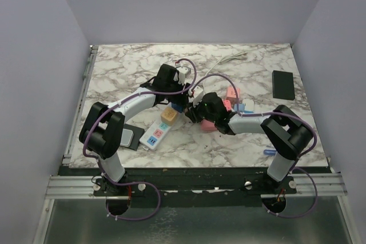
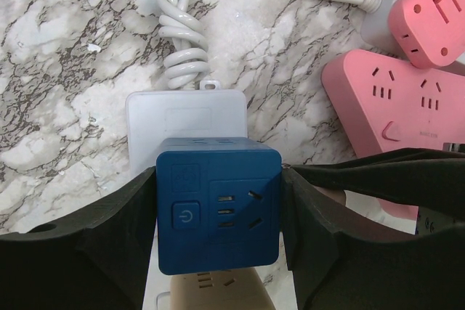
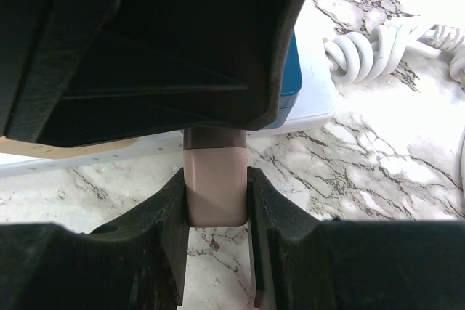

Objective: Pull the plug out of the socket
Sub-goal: Remove the plug from the socket.

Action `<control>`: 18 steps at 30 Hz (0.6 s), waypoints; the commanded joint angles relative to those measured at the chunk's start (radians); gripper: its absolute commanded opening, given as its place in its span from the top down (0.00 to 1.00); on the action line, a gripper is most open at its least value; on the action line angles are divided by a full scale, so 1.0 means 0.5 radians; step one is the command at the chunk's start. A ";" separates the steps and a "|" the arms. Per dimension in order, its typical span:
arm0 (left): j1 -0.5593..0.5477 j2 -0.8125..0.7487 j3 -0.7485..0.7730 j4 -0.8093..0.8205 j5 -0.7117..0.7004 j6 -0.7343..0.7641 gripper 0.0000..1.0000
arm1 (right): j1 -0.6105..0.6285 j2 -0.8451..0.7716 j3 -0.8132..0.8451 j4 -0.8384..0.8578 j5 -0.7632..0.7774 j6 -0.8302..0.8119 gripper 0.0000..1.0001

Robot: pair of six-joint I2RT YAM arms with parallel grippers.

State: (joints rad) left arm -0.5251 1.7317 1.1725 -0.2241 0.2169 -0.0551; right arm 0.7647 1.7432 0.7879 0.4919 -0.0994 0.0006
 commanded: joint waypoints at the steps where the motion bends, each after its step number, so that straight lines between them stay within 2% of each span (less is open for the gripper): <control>1: -0.014 0.138 -0.065 -0.221 -0.084 0.006 1.00 | 0.072 0.023 0.003 0.111 0.072 0.081 1.00; 7: -0.015 0.146 -0.072 -0.226 -0.042 0.051 1.00 | 0.062 -0.017 -0.026 0.147 0.137 0.082 1.00; 18: -0.035 0.148 -0.062 -0.271 -0.033 0.100 1.00 | -0.139 -0.049 -0.041 0.177 -0.139 0.064 1.00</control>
State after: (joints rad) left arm -0.5262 1.7329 1.1740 -0.2241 0.2184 -0.0387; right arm 0.7406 1.7412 0.7715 0.5201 -0.1036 0.0109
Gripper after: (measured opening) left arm 0.636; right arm 0.348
